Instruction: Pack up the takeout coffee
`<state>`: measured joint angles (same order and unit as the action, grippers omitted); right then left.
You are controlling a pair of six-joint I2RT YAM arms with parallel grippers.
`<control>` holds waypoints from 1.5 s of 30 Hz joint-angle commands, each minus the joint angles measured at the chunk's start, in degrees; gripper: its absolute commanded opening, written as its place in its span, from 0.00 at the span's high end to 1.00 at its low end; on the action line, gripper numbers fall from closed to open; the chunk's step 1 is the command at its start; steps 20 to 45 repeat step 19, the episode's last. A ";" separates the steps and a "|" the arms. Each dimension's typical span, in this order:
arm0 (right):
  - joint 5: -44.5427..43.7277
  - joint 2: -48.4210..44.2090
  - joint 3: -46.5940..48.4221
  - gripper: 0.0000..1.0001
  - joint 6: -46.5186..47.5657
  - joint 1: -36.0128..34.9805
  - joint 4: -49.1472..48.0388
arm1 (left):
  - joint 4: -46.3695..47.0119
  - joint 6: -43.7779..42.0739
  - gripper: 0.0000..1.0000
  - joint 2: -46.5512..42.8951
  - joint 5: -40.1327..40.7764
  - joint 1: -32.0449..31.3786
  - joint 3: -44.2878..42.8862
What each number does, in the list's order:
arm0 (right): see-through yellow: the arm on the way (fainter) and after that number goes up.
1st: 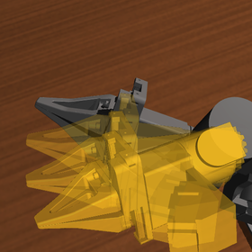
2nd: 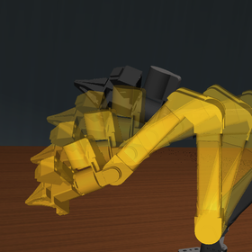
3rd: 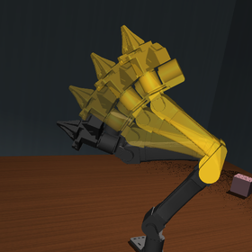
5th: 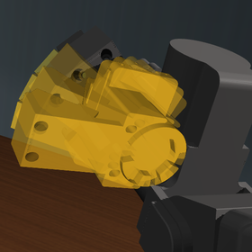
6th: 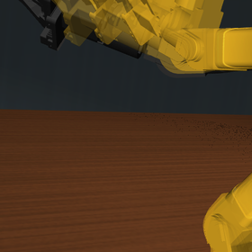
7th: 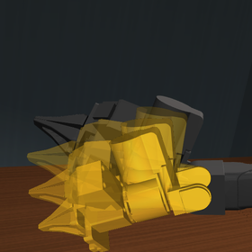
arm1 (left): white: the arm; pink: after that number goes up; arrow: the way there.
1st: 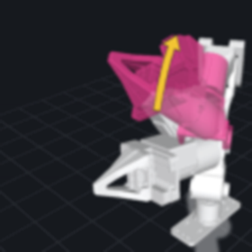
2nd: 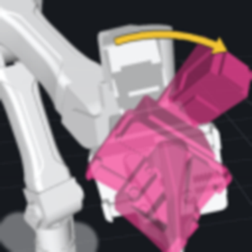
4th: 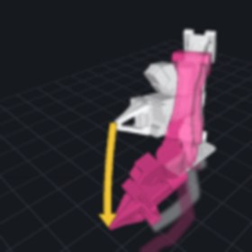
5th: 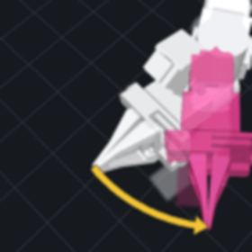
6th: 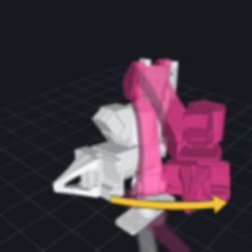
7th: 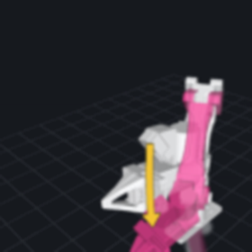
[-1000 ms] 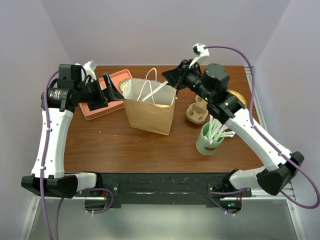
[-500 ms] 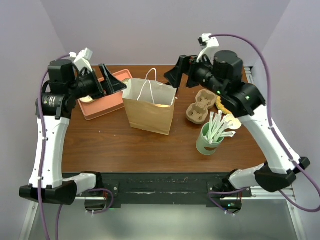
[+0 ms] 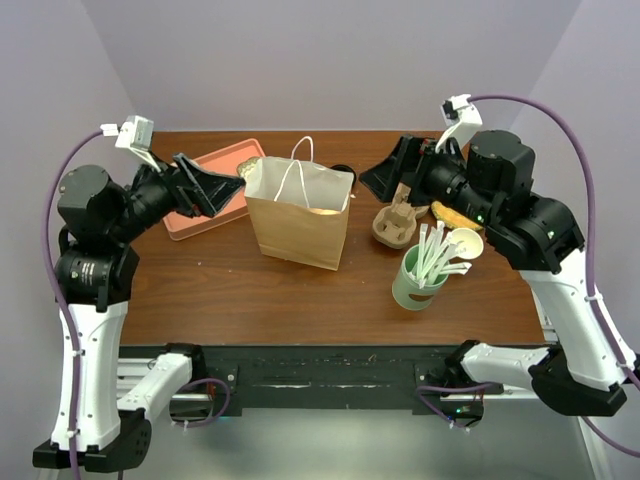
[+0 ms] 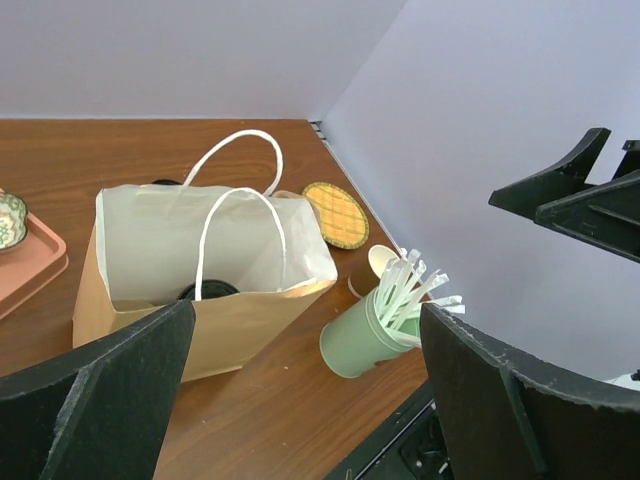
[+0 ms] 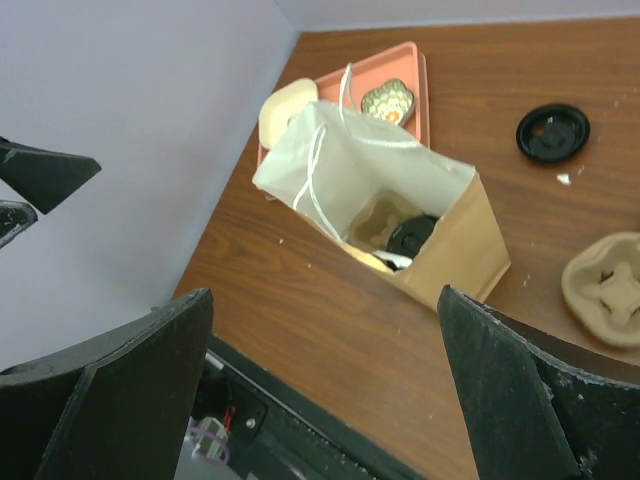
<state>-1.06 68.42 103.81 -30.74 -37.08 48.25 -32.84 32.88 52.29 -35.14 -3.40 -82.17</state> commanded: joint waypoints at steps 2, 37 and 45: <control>-0.96 -2.24 -3.78 0.01 -4.59 -0.01 1.15 | 4.01 1.04 0.00 -2.19 0.24 0.32 3.15; 0.44 -4.44 -5.38 0.01 -6.18 -0.10 -3.08 | 1.73 -0.98 0.00 -1.93 -0.20 0.32 0.96; 0.44 -4.44 -5.38 0.01 -6.18 -0.10 -3.08 | 1.73 -0.98 0.00 -1.93 -0.20 0.32 0.96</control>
